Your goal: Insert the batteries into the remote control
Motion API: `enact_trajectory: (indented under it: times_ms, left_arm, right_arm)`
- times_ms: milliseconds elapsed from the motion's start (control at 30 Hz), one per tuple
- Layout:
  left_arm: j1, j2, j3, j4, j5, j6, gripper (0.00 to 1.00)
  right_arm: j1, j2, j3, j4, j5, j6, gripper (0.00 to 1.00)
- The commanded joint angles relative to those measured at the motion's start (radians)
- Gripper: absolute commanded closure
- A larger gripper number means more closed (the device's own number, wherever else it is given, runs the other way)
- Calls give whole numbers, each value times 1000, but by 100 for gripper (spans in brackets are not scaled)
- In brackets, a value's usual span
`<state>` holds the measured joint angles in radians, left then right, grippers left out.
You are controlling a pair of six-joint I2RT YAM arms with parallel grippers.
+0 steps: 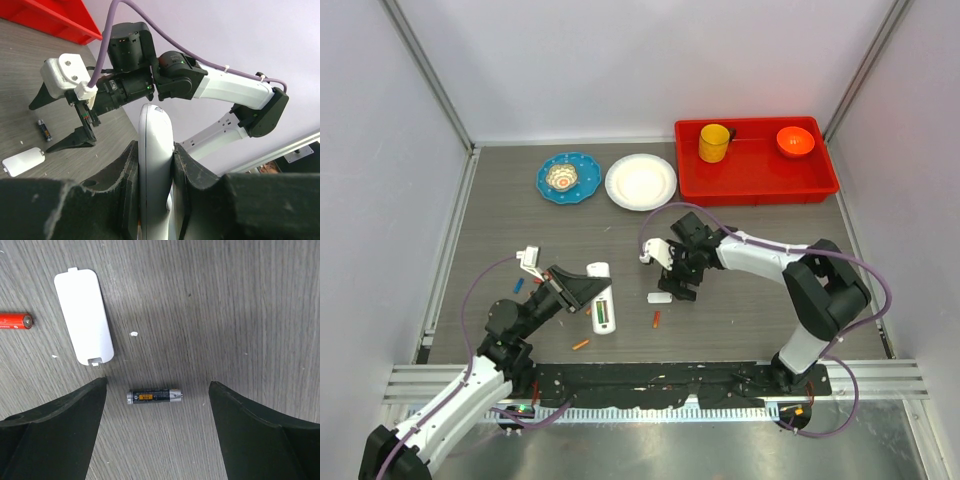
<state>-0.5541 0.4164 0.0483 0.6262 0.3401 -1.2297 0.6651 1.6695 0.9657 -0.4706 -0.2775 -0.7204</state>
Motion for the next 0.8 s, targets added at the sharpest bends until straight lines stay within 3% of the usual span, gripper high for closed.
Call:
enact_trajectory:
  times_ms: [0, 100, 233, 333, 367, 400, 467, 533, 633, 667, 733, 767]
  left_arm:
    - [5, -4, -44, 27, -4, -1, 100]
    - [5, -2, -42, 26, -4, -1, 100]
    - [3, -11, -42, 12, -12, 4, 100]
    - [5, -19, -42, -3, -18, 7, 100]
    - [3, -25, -42, -8, -21, 7, 100]
    - [5, -28, -42, -17, -19, 7, 100]
    - [5, -37, -42, -28, -29, 10, 100]
    - [5, -42, -42, -46, -38, 13, 100]
    - [5, -41, -42, -59, -42, 18, 100]
    - [5, -39, -42, -59, -44, 18, 100]
    - [5, -27, -42, -57, -44, 18, 100]
    - [3, -18, -42, -56, -46, 18, 100]
  right_arm:
    - [-2, -68, 27, 35, 23, 53, 11]
    - [-2, -123, 71, 53, 37, 104, 11]
    - [-2, -229, 125, 261, 137, 315, 10]
    - [-4, -257, 175, 303, 255, 594, 10]
    - [-7, -258, 182, 294, 274, 784, 10]
    - [-18, -257, 180, 287, 320, 874, 10]
    - [-70, -255, 147, 309, 108, 1115, 10]
    - [-111, -263, 38, 462, -12, 1290, 10]
    - [2, -357, -88, 538, 223, 1365, 10]
    - [52, -381, -100, 508, 588, 1360, 10]
    - [214, -373, -18, 263, 967, 1325, 9]
    - [249, -314, 26, 162, 1249, 1346, 9]
